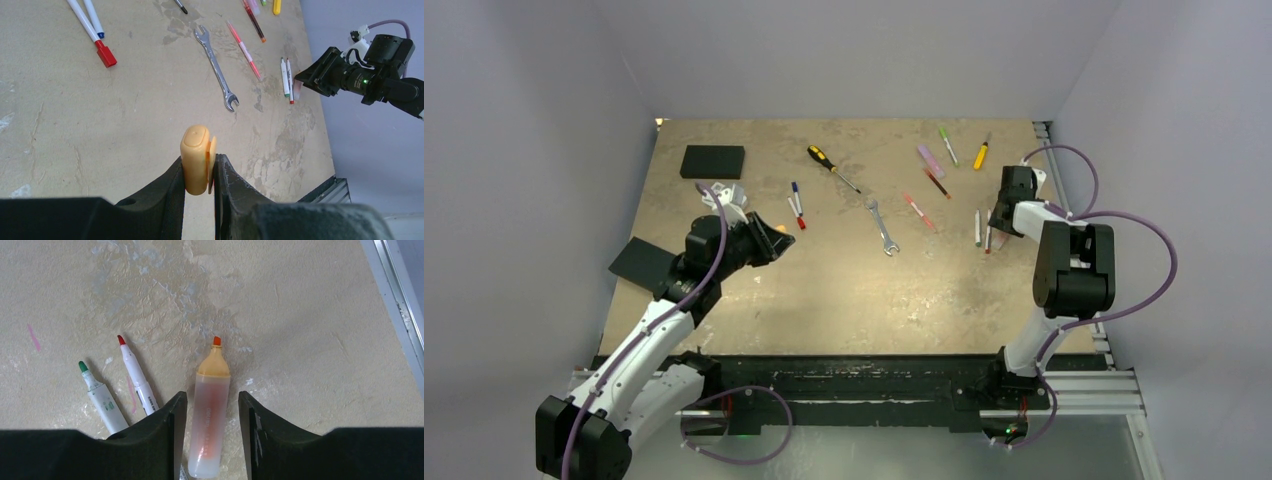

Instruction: Open the pen caps

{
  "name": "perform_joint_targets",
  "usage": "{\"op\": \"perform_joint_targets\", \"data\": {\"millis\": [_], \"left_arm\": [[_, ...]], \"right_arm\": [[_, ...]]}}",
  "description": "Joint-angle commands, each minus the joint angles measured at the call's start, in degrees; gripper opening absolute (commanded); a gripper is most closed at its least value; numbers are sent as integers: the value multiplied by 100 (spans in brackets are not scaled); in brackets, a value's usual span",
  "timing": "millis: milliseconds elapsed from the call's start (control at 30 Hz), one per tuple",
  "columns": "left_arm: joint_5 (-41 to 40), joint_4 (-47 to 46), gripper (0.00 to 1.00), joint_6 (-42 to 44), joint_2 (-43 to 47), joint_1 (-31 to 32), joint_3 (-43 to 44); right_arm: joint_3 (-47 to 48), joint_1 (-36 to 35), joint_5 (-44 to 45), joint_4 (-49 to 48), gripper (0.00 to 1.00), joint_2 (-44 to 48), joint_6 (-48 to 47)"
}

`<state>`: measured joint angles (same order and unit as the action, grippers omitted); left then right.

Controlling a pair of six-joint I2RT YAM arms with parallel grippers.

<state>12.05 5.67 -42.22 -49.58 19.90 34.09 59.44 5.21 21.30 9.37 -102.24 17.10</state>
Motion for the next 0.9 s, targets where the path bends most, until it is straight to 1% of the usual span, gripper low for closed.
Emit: {"op": "perform_joint_targets", "data": {"millis": [0,133,267,300,367,400,433,467,533,600,867], "left_arm": [[60,-48,0,82,98,5,-24],[40,-48,0,91,89,5,-14],[43,-89,0,91,104,5,-103],[29,-92,0,91,114,5,-127],[9,-88,0,98,132,5,-165],[7,-80,0,104,139,5,-173],[7,-76,0,108,142,5,-163],[3,-71,0,108,154,5,-165],[6,-67,0,107,172,5,-145],[-9,-30,0,120,168,5,-108],[-102,108,0,153,186,5,-66]], "right_arm": [[39,-5,-36,-186,46,187,150],[54,-3,208,-202,47,337,176],[-68,44,258,-349,49,631,312],[-80,56,359,-308,48,672,368],[-47,160,552,-106,39,585,546],[-31,231,540,-20,32,521,626],[-34,312,520,46,24,472,708],[-60,385,493,67,14,449,789],[-153,479,390,37,4,423,874],[-161,498,335,34,0,367,882],[-273,498,-276,-317,1,207,719]]}}
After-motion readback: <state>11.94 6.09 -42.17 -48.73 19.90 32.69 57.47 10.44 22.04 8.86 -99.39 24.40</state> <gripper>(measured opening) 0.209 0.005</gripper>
